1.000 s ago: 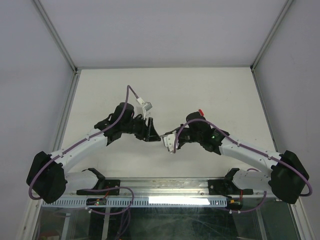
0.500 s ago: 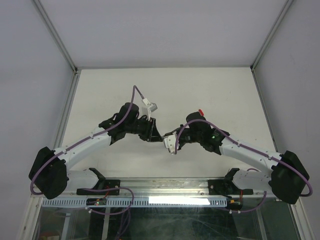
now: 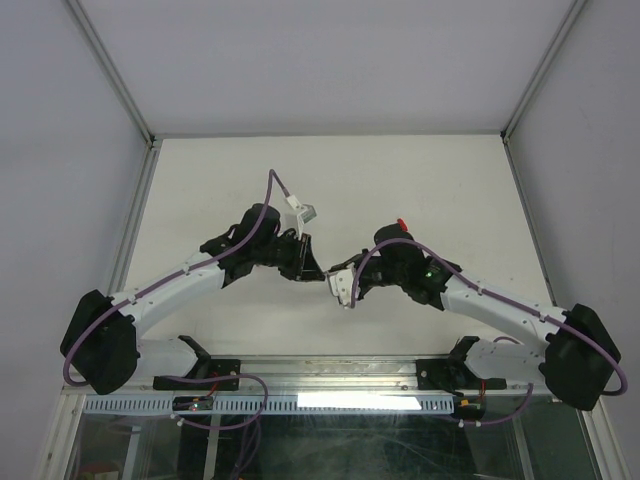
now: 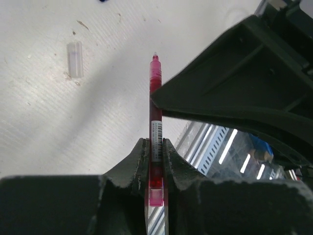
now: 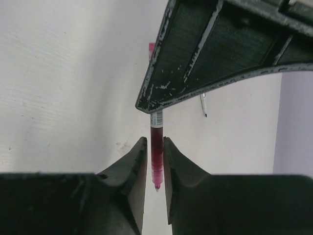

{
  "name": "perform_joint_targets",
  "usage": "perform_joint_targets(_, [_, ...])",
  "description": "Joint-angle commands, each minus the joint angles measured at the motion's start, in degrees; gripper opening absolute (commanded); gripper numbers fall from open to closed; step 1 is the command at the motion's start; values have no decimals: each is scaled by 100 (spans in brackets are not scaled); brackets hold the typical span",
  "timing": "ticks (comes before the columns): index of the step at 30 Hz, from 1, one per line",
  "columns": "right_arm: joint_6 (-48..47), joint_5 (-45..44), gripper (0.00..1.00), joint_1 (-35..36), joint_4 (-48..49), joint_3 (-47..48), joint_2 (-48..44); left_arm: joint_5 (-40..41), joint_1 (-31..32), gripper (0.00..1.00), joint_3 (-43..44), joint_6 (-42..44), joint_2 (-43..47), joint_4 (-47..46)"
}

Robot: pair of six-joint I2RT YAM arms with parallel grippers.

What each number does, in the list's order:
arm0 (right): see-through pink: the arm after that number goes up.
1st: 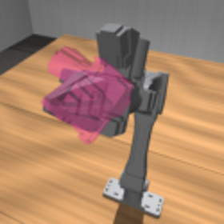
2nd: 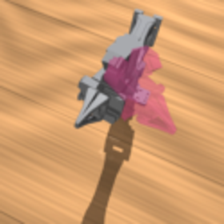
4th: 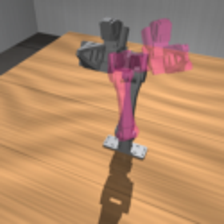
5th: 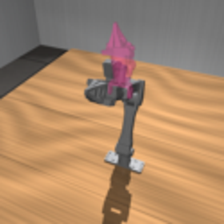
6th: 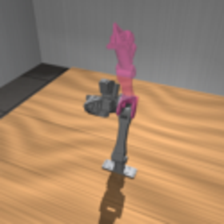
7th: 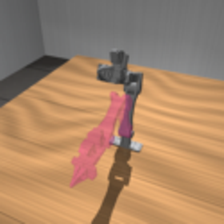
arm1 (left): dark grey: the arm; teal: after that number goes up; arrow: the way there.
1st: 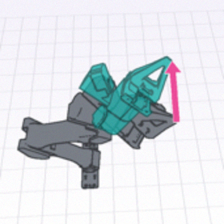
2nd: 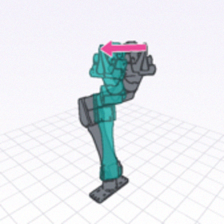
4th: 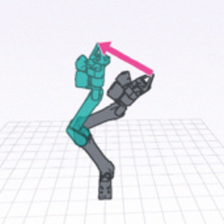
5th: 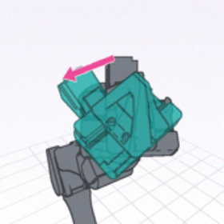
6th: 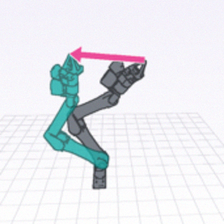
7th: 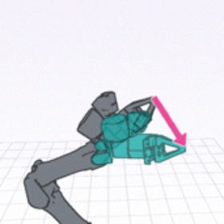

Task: Insert the pens into the pen caps
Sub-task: Pick up the pen from the center of the board.

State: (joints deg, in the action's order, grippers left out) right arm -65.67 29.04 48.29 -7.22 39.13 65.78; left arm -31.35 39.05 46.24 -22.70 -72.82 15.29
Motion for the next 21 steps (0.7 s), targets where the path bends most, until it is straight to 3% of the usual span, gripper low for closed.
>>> perform_joint_targets(1, [327, 284, 26, 40, 261, 179, -408, 384, 58, 0, 319, 175, 118, -325])
perform_joint_targets(3, [746, 263, 32, 33, 488, 119, -554, 603, 56, 0, 328, 201, 193, -307])
perform_joint_targets(7, [2216, -185, 40, 27, 1834, -331, -842, 849, 46, 0, 327, 238, 273, -291])
perform_joint_targets(9, [2949, -632, 40, 32, 2476, -510, -911, 935, 50, 0, 329, 244, 328, -293])
perform_joint_targets(11, [4320, -1417, 40, 36, 2812, -531, -938, 1067, 45, 0, 325, 217, 390, -308])
perform_joint_targets(15, [6114, -2323, 45, 38, 2832, -383, -1004, 1501, 43, 0, 266, 126, 582, -354])
perform_joint_targets(20, [8129, -3934, 45, 31, 1888, 95, -966, 2206, 48, 0, 240, 3, 850, -390])
perform_joint_targets(21, [8129, -3934, 45, 31, 1661, 159, -943, 2349, 42, 0, 225, -49, 915, -430])
